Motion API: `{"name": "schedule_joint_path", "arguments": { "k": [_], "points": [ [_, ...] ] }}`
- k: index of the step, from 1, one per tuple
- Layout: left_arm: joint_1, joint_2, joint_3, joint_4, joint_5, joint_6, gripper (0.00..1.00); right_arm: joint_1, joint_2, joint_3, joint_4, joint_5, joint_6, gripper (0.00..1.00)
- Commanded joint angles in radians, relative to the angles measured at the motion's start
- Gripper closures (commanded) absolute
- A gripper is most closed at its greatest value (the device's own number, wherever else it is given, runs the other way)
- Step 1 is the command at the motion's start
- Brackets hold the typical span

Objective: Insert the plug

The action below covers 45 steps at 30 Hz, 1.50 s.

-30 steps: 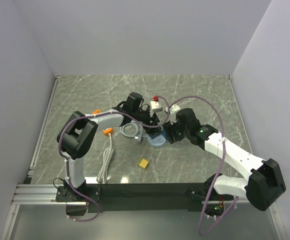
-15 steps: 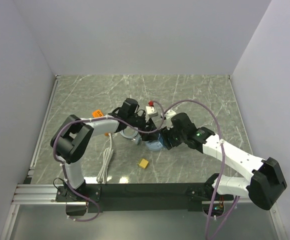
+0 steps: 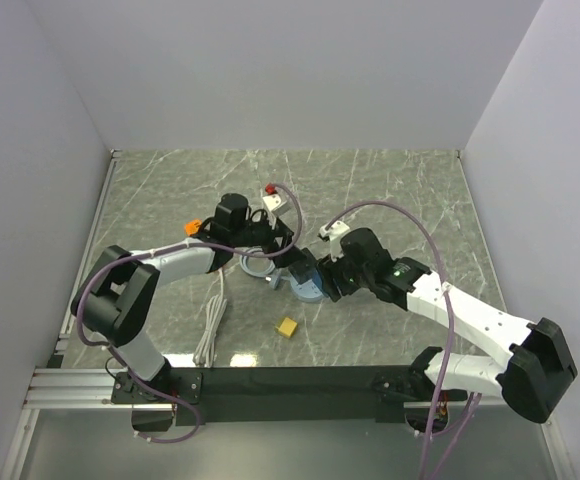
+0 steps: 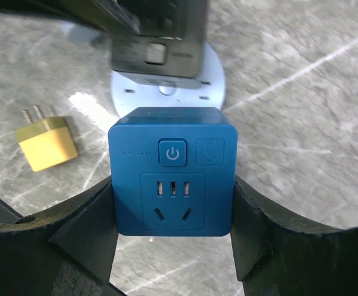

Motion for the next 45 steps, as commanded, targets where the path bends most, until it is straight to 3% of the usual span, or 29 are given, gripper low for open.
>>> {"name": "schedule_joint_path", "arguments": {
  "k": [1,8,32,45],
  "points": [
    [-0.002,-0.018,-0.051,0.076,-0.071,-0.108,0.03,0.027,0.001,-0.001,0.094,-0.006,0.005,1.00],
    [-0.002,0.005,-0.088,0.138,-0.058,-0.146,0.05,0.042,0.085,0.014,0.113,-0.011,0.000,1.00],
    [-0.003,0.038,-0.062,0.104,-0.052,-0.131,0.09,0.068,0.176,0.010,0.145,0.018,0.008,1.00],
    [-0.013,0.060,-0.034,0.076,-0.070,-0.119,0.11,0.075,0.084,0.002,0.108,0.106,0.037,1.00]
  ]
}}
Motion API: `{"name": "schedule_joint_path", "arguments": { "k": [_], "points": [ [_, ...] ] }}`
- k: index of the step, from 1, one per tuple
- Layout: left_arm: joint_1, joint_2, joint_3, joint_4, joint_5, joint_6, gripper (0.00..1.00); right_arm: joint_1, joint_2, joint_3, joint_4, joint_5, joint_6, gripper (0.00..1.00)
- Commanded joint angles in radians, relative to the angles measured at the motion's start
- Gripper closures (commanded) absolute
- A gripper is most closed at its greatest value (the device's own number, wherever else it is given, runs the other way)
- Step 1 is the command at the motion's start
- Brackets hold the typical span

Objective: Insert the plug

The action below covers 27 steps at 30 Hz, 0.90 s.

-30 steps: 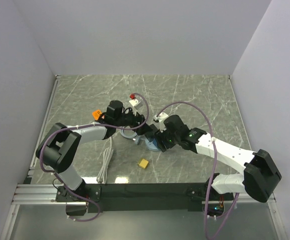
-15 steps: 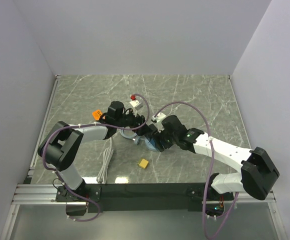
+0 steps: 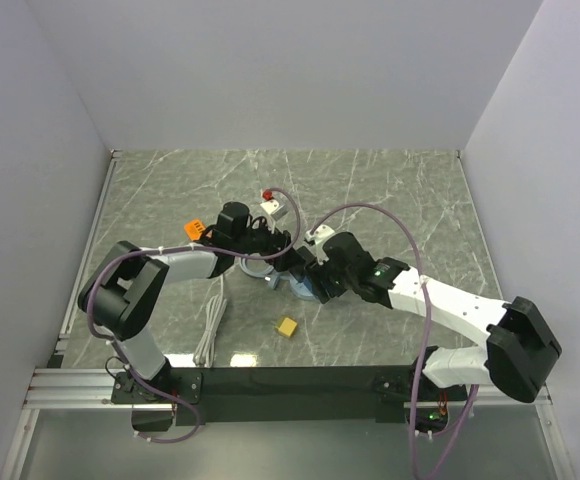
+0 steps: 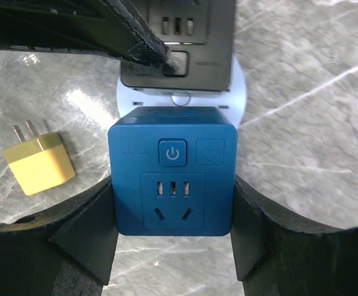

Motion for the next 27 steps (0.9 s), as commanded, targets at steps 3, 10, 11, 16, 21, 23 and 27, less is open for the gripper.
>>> {"name": "schedule_joint_path", "arguments": {
  "k": [3,10,11,16,21,23,27],
  "points": [
    [-0.017,0.025,0.050,-0.005,-0.011,0.015,0.11,0.003,-0.069,0.005,-0.002,0.058,0.006,1.00],
    [-0.025,0.029,0.061,-0.021,-0.018,0.021,0.12,0.003,-0.058,-0.006,0.012,0.048,-0.003,1.00],
    [-0.026,0.031,0.061,-0.022,-0.018,0.021,0.12,0.005,-0.058,-0.008,0.020,0.044,-0.003,1.00],
    [-0.031,0.026,0.066,-0.035,-0.018,0.027,0.12,0.005,-0.041,-0.014,0.038,0.026,-0.003,1.00],
    [-0.032,0.020,0.062,-0.042,-0.015,0.032,0.14,0.003,-0.018,-0.011,0.049,0.018,-0.008,1.00],
    [-0.034,0.019,0.062,-0.045,-0.014,0.035,0.14,0.003,-0.015,-0.009,0.052,0.015,-0.008,1.00],
    [-0.037,0.025,0.058,-0.056,-0.017,0.040,0.16,0.003,-0.009,-0.012,0.060,0.015,-0.004,1.00]
  ]
}}
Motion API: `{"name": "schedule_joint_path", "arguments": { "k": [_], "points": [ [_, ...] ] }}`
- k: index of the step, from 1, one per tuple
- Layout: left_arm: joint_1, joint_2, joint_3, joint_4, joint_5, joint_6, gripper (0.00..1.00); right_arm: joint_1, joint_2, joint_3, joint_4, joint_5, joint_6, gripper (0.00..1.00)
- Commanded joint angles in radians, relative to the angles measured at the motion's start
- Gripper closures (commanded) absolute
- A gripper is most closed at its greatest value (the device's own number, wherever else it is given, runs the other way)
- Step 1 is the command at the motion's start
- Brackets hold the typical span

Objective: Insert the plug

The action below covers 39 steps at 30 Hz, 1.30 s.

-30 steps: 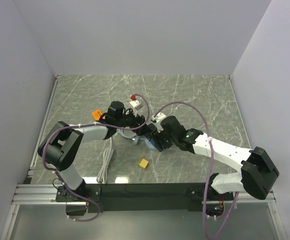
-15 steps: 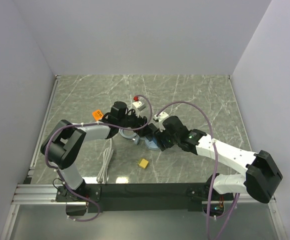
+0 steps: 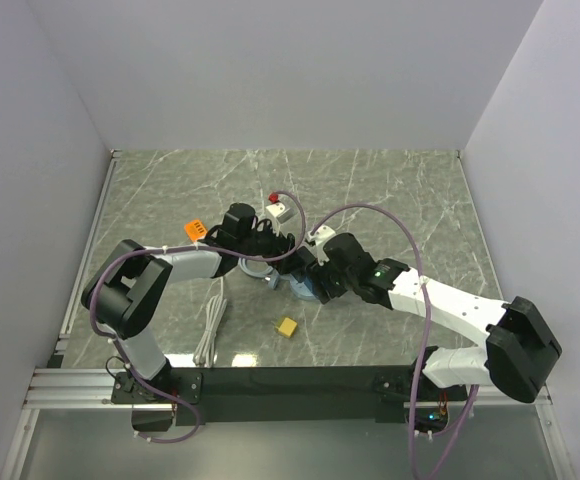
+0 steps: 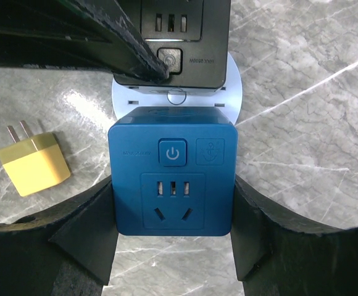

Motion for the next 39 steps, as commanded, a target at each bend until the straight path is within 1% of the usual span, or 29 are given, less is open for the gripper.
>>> {"name": "schedule_joint_path", "arguments": {
  "k": [1,19,32,39],
  "points": [
    [-0.009,-0.002,0.027,-0.001,-0.001,0.021,0.16,0.003,0.002,-0.001,0.063,-0.004,-0.002,1.00],
    [-0.010,0.015,0.032,-0.010,0.003,0.025,0.18,0.003,0.048,0.021,0.052,0.012,-0.002,1.00],
    [-0.010,0.015,0.032,-0.018,0.017,0.024,0.19,0.003,0.110,0.044,-0.021,0.050,0.027,1.00],
    [-0.010,0.015,0.015,-0.001,-0.004,0.015,0.19,0.006,0.151,0.071,-0.051,0.056,0.029,1.00]
  ]
}}
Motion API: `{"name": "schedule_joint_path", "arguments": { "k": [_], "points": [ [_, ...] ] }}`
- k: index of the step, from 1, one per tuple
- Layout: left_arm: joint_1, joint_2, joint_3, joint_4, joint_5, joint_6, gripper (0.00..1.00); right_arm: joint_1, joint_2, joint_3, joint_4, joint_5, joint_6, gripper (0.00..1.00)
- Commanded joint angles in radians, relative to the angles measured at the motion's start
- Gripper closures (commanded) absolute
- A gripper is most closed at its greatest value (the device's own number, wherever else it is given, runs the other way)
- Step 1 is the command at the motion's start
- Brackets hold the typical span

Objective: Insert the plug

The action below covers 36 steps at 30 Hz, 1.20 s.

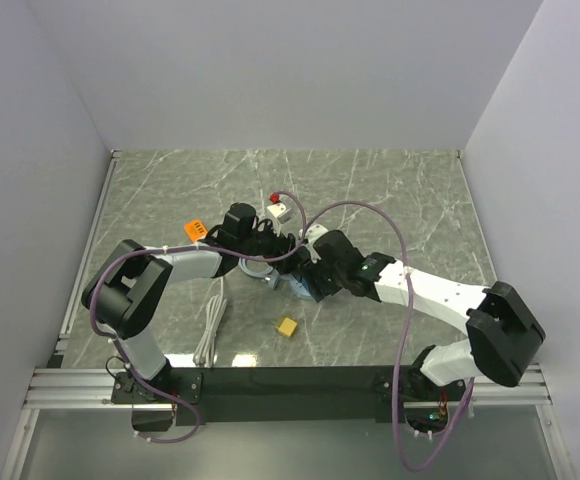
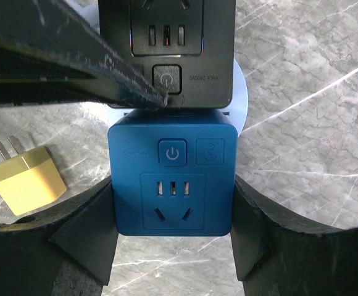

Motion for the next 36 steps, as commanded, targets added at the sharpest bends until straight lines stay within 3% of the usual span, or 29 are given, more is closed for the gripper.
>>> {"name": "schedule_joint_path", "arguments": {
  "k": [1,13,25,36],
  "points": [
    [-0.006,0.014,0.006,0.005,-0.006,0.007,0.19,0.004,0.045,0.027,-0.056,0.044,0.002,1.00],
    [-0.006,-0.006,-0.011,0.076,-0.023,-0.046,0.20,0.009,0.155,0.120,-0.112,0.058,-0.032,1.00],
    [0.050,-0.094,-0.069,0.182,-0.066,-0.132,0.12,0.009,0.250,0.146,-0.112,0.006,-0.039,1.00],
    [0.120,-0.120,-0.143,0.297,-0.070,-0.212,0.12,0.011,0.203,0.123,-0.109,0.012,-0.027,1.00]
  ]
}}
